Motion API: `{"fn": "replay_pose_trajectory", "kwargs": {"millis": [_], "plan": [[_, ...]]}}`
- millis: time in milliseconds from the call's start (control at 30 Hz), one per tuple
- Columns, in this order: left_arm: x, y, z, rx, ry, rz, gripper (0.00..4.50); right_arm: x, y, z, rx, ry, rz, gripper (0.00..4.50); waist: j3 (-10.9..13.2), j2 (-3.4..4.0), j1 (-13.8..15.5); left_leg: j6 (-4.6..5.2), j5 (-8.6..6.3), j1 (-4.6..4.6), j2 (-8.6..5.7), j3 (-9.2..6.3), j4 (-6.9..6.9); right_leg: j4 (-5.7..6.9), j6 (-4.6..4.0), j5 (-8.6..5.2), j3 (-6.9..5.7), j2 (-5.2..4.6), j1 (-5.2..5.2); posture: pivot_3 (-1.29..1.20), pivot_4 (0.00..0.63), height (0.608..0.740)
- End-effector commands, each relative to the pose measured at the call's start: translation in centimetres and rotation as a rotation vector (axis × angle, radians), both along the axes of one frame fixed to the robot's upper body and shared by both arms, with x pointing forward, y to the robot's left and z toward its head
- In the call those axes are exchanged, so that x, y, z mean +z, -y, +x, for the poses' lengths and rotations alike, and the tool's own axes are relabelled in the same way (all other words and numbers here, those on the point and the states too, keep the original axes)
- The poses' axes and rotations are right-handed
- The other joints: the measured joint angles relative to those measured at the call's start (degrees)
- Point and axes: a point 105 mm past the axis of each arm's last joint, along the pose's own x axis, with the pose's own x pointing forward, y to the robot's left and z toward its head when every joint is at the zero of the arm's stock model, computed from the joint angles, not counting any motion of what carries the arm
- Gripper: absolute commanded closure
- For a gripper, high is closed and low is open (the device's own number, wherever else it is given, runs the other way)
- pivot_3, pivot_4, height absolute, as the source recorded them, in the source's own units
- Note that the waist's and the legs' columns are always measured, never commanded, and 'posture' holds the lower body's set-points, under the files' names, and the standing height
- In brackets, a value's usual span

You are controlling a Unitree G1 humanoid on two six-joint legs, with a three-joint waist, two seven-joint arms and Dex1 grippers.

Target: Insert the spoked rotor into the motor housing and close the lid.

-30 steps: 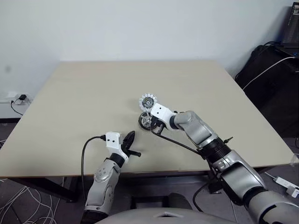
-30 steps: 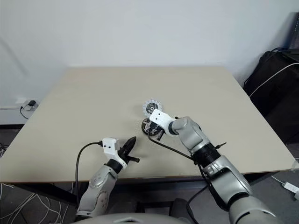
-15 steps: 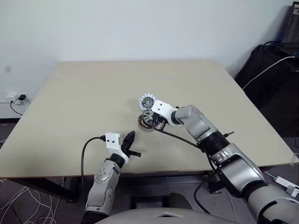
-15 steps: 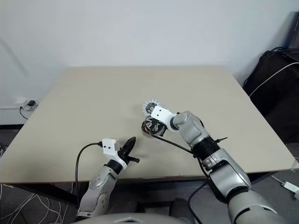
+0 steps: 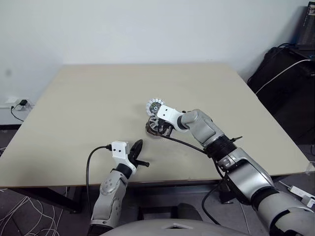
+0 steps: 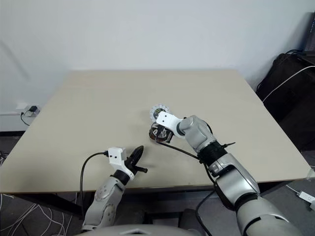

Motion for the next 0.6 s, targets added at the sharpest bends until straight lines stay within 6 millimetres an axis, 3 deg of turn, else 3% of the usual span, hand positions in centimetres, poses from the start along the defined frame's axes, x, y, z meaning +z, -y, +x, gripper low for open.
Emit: {"fn": "replay_pose_trajectory", "kwargs": {"millis": [33, 167, 367, 500, 600], "plan": [[1.1, 0.2, 0.2, -0.001, 0.046, -0.022, 4.5, 1.4, -0.5, 0.6, 0.025, 0.05, 0.003, 4.47, 0.0, 0.0, 0.01, 0.0, 0.0, 0.0, 0.0, 0.0, 0.0, 0.0, 0.0, 0.0, 0.0, 0.0, 0.0, 0.0, 0.0, 0.74], [1.1, 0.2, 0.2, 0.0, 0.044, -0.022, 4.5, 1.3, -0.5, 0.5, 0.031, 0.047, -0.001, 4.47, 0.0, 0.0, -0.01, 0.0, 0.0, 0.0, 0.0, 0.0, 0.0, 0.0, 0.0, 0.0, 0.0, 0.0, 0.0, 0.0, 0.0, 0.74], [1.1, 0.2, 0.3, -0.002, 0.043, -0.021, 4.5, 1.5, -0.5, 0.5, 0.029, 0.062, 0.007, 2.76, 0.0, 0.0, 0.0, 0.0, 0.0, 0.0, 0.0, 0.0, 0.0, 0.0, 0.0, 0.0, 0.0, 0.0, 0.0, 0.0, 0.0, 0.74], [1.1, 0.4, 0.3, -0.006, 0.042, -0.023, 4.5, 1.9, -0.5, 0.7, 0.022, 0.081, 0.022, 2.76, 0.0, 0.0, -0.01, -0.01, 0.0, 0.0, 0.0, 0.0, 0.0, 0.0, 0.0, 0.0, 0.0, 0.0, -0.01, 0.0, 0.0, 0.74], [1.1, 0.5, 0.3, -0.012, 0.04, -0.024, 4.5, 3.8, -1.0, 1.1, 0.0, 0.132, 0.105, 2.76, 0.01, 0.01, 0.0, -0.01, 0.0, 0.0, 0.0, 0.0, 0.0, 0.0, 0.0, 0.0, 0.01, 0.0, -0.01, 0.0, 0.0, 0.74]]}}
